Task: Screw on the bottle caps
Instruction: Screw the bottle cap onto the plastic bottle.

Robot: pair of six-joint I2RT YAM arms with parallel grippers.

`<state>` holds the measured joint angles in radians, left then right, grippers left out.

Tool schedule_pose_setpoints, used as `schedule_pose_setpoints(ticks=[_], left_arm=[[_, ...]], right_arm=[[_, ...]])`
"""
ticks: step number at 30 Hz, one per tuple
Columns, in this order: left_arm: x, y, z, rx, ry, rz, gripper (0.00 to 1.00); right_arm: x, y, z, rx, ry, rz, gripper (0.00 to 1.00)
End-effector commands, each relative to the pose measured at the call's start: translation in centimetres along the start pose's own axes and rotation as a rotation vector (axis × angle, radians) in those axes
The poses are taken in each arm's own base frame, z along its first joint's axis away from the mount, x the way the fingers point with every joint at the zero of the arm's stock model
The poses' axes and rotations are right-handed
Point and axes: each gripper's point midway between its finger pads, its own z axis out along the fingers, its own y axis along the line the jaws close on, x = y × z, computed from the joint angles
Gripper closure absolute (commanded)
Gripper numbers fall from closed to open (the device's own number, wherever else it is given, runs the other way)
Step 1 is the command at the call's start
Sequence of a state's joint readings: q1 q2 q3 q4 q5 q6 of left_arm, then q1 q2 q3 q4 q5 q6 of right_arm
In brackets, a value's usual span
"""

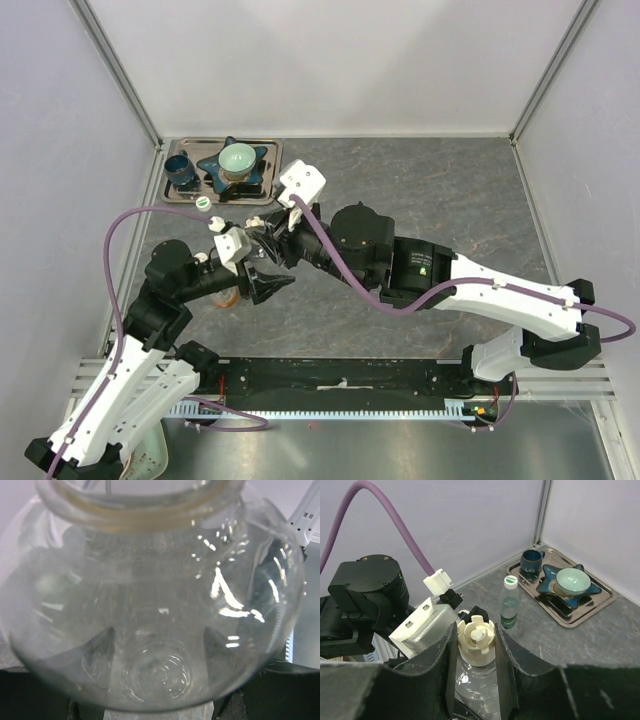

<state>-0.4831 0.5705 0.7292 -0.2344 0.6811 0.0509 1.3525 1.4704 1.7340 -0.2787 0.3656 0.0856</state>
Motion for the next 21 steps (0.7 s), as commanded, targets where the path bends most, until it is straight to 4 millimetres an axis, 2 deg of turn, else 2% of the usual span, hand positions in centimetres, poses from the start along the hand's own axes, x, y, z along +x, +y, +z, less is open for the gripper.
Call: schedule_pose_setpoints(ticks=[1, 2, 4, 5, 6, 8, 10, 11, 12, 13, 14, 16, 18, 20, 21], left_arm=[[-3.6, -0.7, -0.2, 0.045, -0.107, 0.169, 0.98], [-3.4, -0.8, -0.2, 0.054, -0.1, 0.167, 0.98], [-3.2, -1.0, -0.1, 0.065, -0.099, 0.162, 0.98], [-3.2, -1.2, -0.1, 0.074, -0.098, 0.16, 0.98], [-3.1, -1.3, -0.1, 0.083, -0.098, 0.161, 0.98], [-3.1, -2.1, -0.1, 0.13, -0.102, 0.152, 0.98], [-3.2, -3.8, -0.4, 0.229, -0.109, 0.157, 0.98], [-3.2, -4.7, -0.6, 0.281, -0.113, 0.162, 0.98], [-3.2, -5.7, -0.9, 0.342, -0.115, 0.167, 0.98], [-3.1, -7.9, -1.8, 0.481, -0.122, 0.174, 0.98], [-3.1, -9.0, -2.3, 0.558, -0.128, 0.177, 0.98], [-2.8, -11.5, -4.0, 0.74, -0.123, 0.154, 0.98], [-2.7, -12.3, -4.8, 0.813, -0.117, 0.139, 0.98], [-2.6, -13.0, -5.4, 0.875, -0.108, 0.128, 0.98], [-2.6, -13.2, -5.7, 0.892, -0.105, 0.125, 0.98]], right_arm=[[4.3, -1.4, -1.2, 0.078, 0.147, -0.065, 0.86], [3.2, -1.4, -1.8, 0.065, 0.125, -0.057, 0.77], [0.4, -1.1, -3.5, 0.017, 0.06, -0.03, 0.68], [-0.8, -0.9, -4.1, -0.007, 0.034, -0.021, 0.53], [-1.7, -0.8, -4.7, -0.028, 0.013, -0.021, 0.44], [-3.8, -0.2, -6.4, -0.091, -0.036, -0.008, 0.31], [-5.1, 0.7, -7.9, -0.188, -0.067, -0.02, 0.25], [-5.4, 2.1, -8.7, -0.286, -0.075, -0.026, 0.2], [-5.8, 2.2, -9.4, -0.332, -0.087, -0.045, 0.16], [-5.8, 2.9, -9.9, -0.393, -0.088, -0.061, 0.14], [-5.7, 4.4, -10.8, -0.495, -0.087, -0.068, 0.13], [-5.5, 5.0, -11.3, -0.583, -0.089, -0.105, 0.11], [-4.9, 6.7, -11.7, -0.711, -0.077, -0.12, 0.11], [-5.0, 7.3, -11.4, -0.751, -0.081, -0.132, 0.11], [-4.3, 7.9, -10.9, -0.792, -0.061, -0.133, 0.11]])
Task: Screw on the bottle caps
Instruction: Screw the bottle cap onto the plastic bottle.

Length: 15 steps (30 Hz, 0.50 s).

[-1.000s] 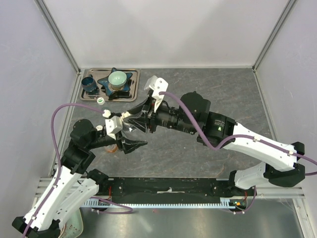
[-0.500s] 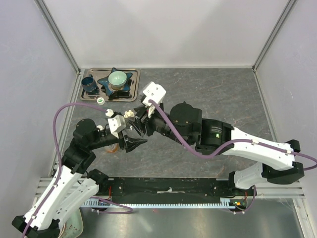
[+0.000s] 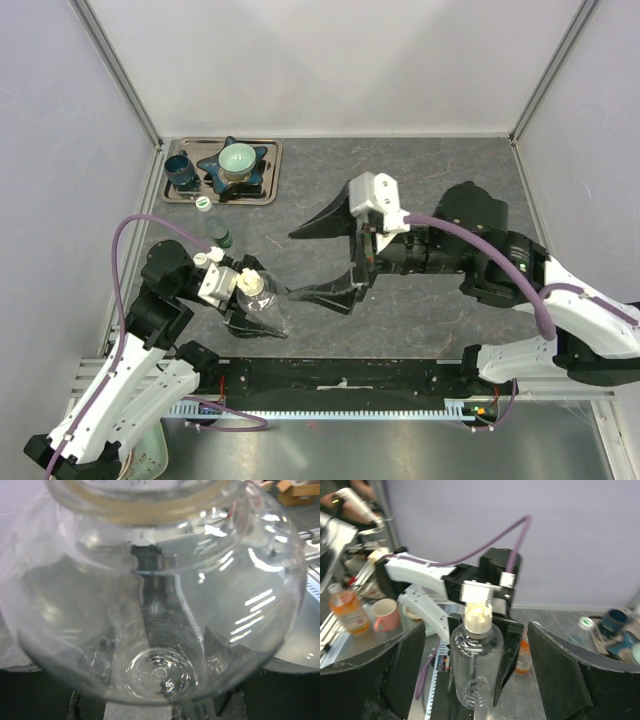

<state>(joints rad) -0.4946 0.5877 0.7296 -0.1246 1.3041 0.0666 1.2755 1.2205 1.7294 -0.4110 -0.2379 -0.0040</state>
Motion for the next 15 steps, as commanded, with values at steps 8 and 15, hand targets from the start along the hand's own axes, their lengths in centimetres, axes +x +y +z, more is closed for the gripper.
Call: schedule_pose_setpoints(ticks=[8, 15], left_arm=[[-1.6, -4.9, -0.7, 0.316, -0.02, 0.022, 0.98], [-1.6, -5.0, -0.8, 0.321, -0.02, 0.024, 0.98]], right_arm=[[1.2, 4.3, 4.3, -0.397, 0.009, -0.024, 0.16], [1.6, 4.4, 5.1, -0.454, -0.001, 0.02, 0.22]])
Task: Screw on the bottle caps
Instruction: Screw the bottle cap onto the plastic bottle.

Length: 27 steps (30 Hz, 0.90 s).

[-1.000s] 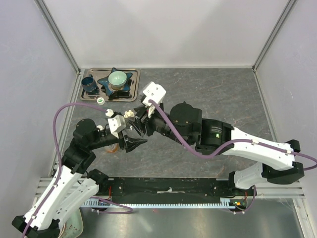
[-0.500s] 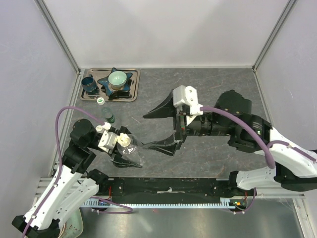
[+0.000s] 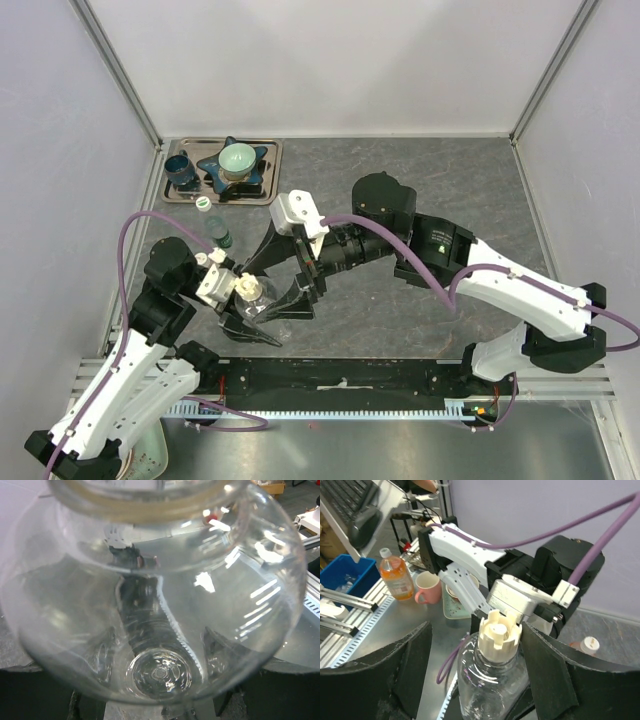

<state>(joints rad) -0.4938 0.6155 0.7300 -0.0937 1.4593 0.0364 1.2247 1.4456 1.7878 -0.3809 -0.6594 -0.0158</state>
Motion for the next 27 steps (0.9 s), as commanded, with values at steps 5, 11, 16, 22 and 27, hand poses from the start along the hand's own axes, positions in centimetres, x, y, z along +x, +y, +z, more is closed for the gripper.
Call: schedule_pose_setpoints(ticks=[5, 11, 16, 22, 27], left_arm=[[-1.4, -2.8, -0.2, 0.157, -0.006, 0.052, 0.98], [-1.2, -2.8, -0.3, 0.153, -0.006, 0.046, 0.98], [-1.4, -3.0, -0.3, 0.162, -0.006, 0.053, 0.98], [-1.2, -3.5, -0.4, 0.177, -0.003, 0.03, 0.98], [-1.2, -3.6, -0.4, 0.179, -0.003, 0.03, 0.98]], right_arm=[[-3.8, 1.5, -0.2, -0.121, -0.134, -0.038, 0.26], [-3.4, 1.0, 0.5, -0.146, -0.135, -0.01, 0.3], [-2.8, 0.1, 1.3, -0.149, -0.122, 0.005, 0.32], [-3.0, -0.4, 1.1, -0.145, -0.13, -0.003, 0.33], [-3.7, -1.2, 0.1, -0.107, -0.146, -0.025, 0.33]])
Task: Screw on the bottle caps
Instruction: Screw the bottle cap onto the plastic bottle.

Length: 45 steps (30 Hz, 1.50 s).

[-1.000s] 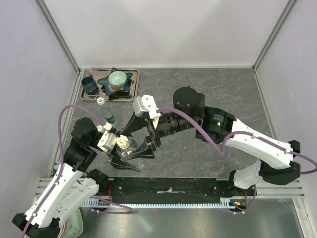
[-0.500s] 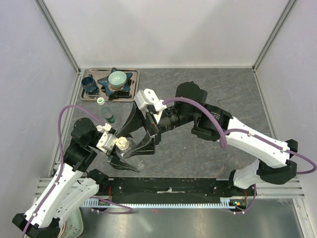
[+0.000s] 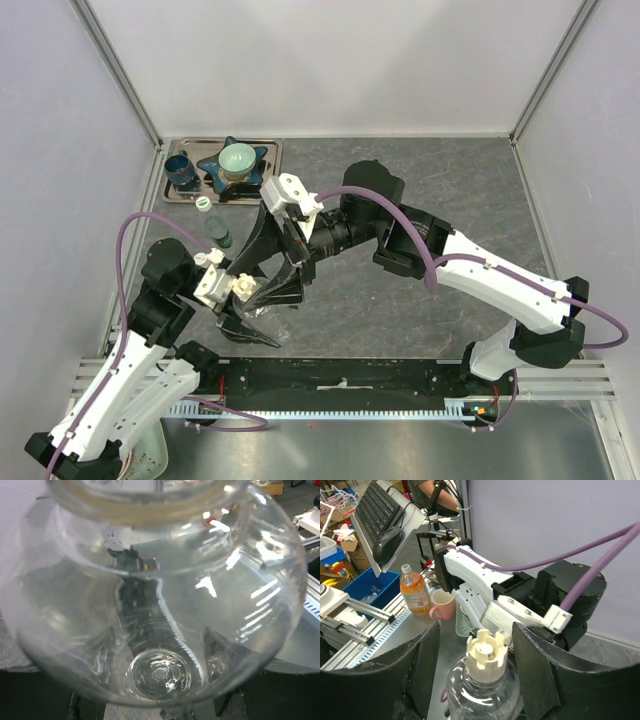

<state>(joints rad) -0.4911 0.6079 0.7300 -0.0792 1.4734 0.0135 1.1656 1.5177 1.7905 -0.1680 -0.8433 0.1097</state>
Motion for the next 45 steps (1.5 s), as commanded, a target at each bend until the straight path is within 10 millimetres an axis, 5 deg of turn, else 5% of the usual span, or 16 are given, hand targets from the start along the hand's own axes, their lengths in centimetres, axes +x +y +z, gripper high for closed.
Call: schedule_pose_setpoints(ticks=[1, 17, 24, 34, 39, 41, 45], left_arm=[[-0.9, -3.3, -0.3, 0.169, 0.0, 0.03, 0.98], [-0.8, -2.4, -0.2, 0.099, -0.001, 0.011, 0.98], [-0.6, 0.5, -0.2, -0.065, -0.008, -0.011, 0.98], [-0.6, 4.7, -1.0, -0.315, -0.011, -0.07, 0.97], [-0.6, 6.6, -1.9, -0.44, -0.004, -0.057, 0.87], [-0.9, 7.1, -2.2, -0.489, -0.013, -0.057, 0.73], [-2.0, 8.9, -3.6, -0.63, -0.038, -0.063, 0.62]], right_arm=[[-2.2, -0.4, -1.1, 0.027, -0.045, -0.058, 0.34], [-0.6, 0.6, -0.3, -0.102, -0.021, 0.025, 0.38], [0.1, 0.8, -0.3, -0.092, -0.007, 0.039, 0.45], [3.1, -2.2, 0.2, 0.084, 0.112, 0.058, 0.64], [4.2, -2.8, 0.0, 0.129, 0.159, 0.062, 0.82], [4.1, -2.7, -0.5, 0.152, 0.162, 0.063, 0.86], [4.7, -2.7, -1.6, 0.197, 0.176, 0.033, 0.96]])
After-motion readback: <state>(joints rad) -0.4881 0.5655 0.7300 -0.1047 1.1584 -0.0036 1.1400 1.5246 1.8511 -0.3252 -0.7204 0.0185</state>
